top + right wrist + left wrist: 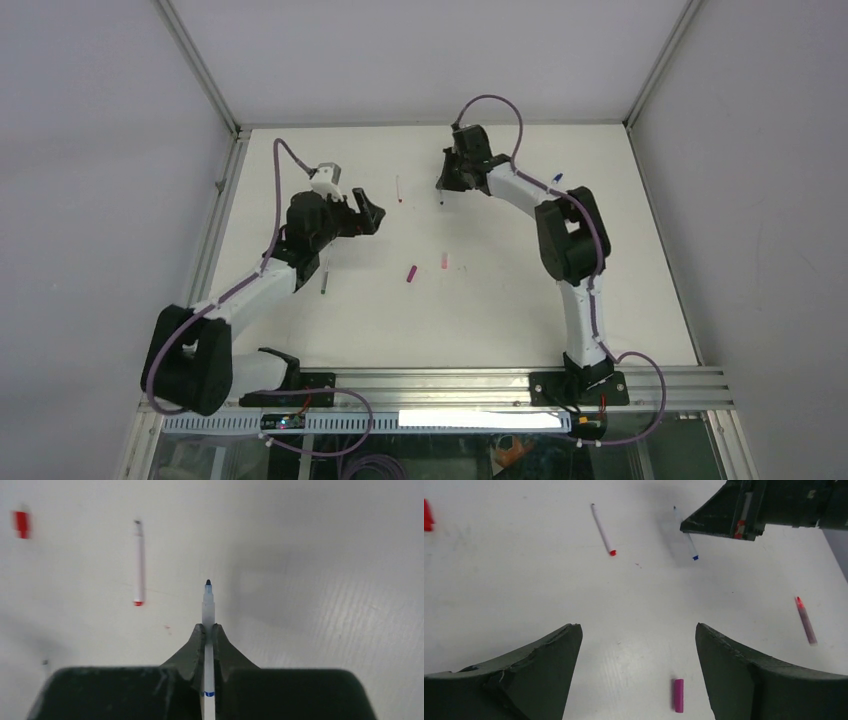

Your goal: Insert the pens into the pen caps

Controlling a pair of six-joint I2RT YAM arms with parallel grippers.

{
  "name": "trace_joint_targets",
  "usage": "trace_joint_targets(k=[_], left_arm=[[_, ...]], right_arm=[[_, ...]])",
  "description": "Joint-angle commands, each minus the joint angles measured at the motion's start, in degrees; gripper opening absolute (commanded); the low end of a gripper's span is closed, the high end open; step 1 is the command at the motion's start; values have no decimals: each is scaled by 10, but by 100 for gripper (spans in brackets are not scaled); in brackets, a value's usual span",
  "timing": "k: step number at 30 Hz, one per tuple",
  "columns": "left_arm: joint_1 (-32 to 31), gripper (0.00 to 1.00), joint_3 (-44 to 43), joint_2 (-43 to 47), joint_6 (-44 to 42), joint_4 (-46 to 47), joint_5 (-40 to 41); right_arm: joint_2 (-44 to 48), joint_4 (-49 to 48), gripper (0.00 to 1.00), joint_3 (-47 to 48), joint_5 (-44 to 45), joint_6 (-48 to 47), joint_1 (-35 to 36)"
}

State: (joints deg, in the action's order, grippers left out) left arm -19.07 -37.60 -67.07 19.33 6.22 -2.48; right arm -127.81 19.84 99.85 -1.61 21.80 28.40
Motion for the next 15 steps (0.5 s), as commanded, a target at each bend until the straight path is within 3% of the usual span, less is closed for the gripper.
trace_joint_targets(k=[1,8,15], left_arm=[[-6,87,22,-85,52,268,-118],[-32,86,11,-192,109,435,-165],[-50,84,-42,-259,141,526,-190]], right_arm=[[137,-204,0,-67,-123,83,-18],[193,-312,0,-138,-184,151,-25],[210,-358,0,-171,-230,172,-25]])
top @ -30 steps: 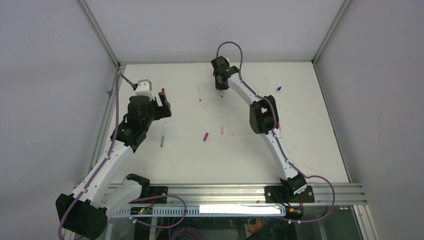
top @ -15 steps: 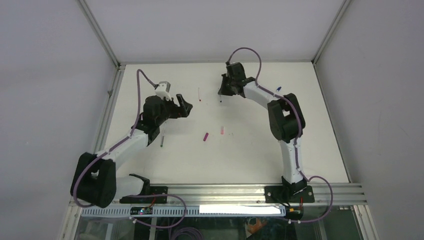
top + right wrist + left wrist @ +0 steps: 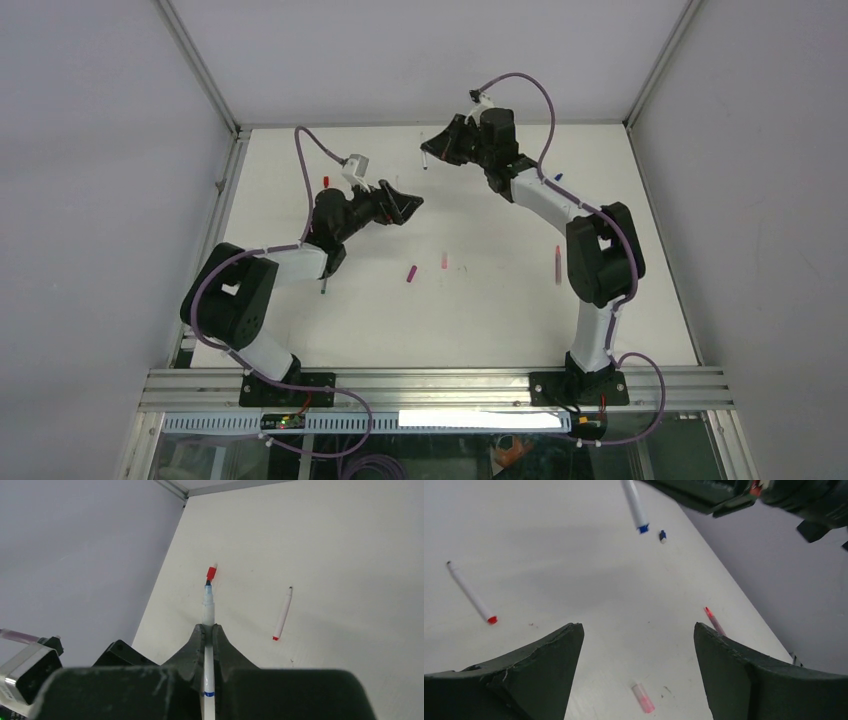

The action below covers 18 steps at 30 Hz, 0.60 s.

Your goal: Insert the pens into the pen caps

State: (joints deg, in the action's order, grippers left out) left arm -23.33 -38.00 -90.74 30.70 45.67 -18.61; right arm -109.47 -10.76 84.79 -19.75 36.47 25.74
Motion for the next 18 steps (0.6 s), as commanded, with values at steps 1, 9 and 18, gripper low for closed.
trace_joint_targets(k=[1,9,18], left_arm=[[-8,83,-41,-30,32,149,-28],[-8,79,-76,-62,49,178,-19],[-25,74,-107,-76,22,127,-14]], right_arm=[[31,-55,0,-25,-53,25,1],[51,-76,0,-50,-85,29,3],[53,-98,0,-52,-113,34,6]])
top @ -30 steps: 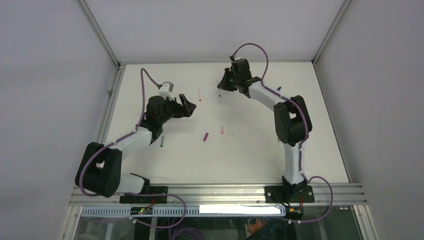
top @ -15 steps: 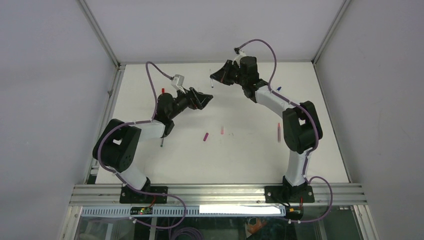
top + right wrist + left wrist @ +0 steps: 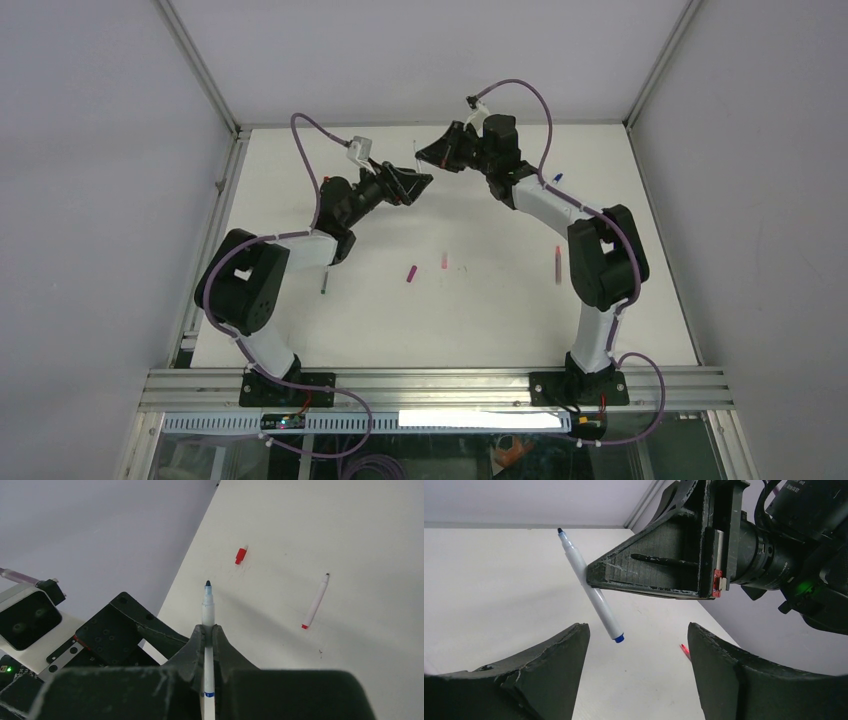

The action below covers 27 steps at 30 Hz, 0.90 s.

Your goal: Insert the pens into the pen caps

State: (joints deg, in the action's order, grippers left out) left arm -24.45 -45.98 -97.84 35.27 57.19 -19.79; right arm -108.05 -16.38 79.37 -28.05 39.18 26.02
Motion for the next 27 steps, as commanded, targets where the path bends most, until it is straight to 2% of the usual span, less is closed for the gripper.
trace_joint_targets(k=[1,5,13,19,25,26,27], left_arm=[[-16,73,-28,-7,-25,12,-1],[-18,68,-35,-17,-25,13,3],[-18,48,-30,-18,-35,17,34],[-18,43,-12,-22,-42,45,63],[-18,34,-8,-32,-40,69,74],[-18,31,-7,-33,-41,69,77],[-18,22,-7,-34,-43,70,79]], right_arm=[[38,-42,0,3,-33,7,3],[38,-44,0,3,-38,7,5],[34,-40,0,7,-47,4,5],[29,-41,0,11,-58,3,5],[27,-39,0,14,-70,0,6],[27,-40,0,14,-71,0,6],[27,-39,0,13,-71,0,6]])
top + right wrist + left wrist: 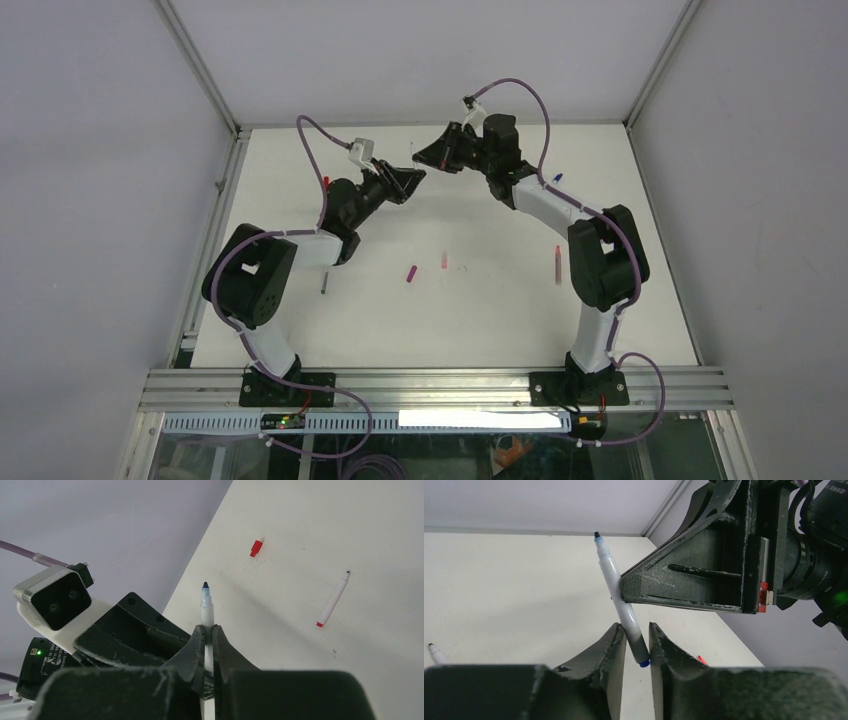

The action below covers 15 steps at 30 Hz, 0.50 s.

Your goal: Insert the pens into the pen caps

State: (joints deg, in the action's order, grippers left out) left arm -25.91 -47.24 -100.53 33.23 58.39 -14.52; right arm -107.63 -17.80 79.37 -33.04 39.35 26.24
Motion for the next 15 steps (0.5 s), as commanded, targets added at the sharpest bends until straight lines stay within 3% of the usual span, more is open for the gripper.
trace_joint_targets(k=[1,2,3,10,11,13,15], left_arm=[[-4,12,7,-7,-24,59,28],[-4,3,7,-7,-24,59,30],[-4,0,9,-8,-24,63,31],[-4,0,15,-10,-29,61,25],[-4,0,17,-9,-33,57,24],[-4,0,19,-3,-43,40,20],[-4,0,19,5,-59,5,16]], right_arm=[[24,-25,0,13,-21,-2,4],[24,-25,0,14,-22,-2,4],[24,-25,0,15,-23,-2,4],[25,-18,0,16,-9,-7,2],[27,-5,4,19,-2,-14,-1],[33,22,39,26,17,-29,-11],[45,35,62,18,42,-35,-31]])
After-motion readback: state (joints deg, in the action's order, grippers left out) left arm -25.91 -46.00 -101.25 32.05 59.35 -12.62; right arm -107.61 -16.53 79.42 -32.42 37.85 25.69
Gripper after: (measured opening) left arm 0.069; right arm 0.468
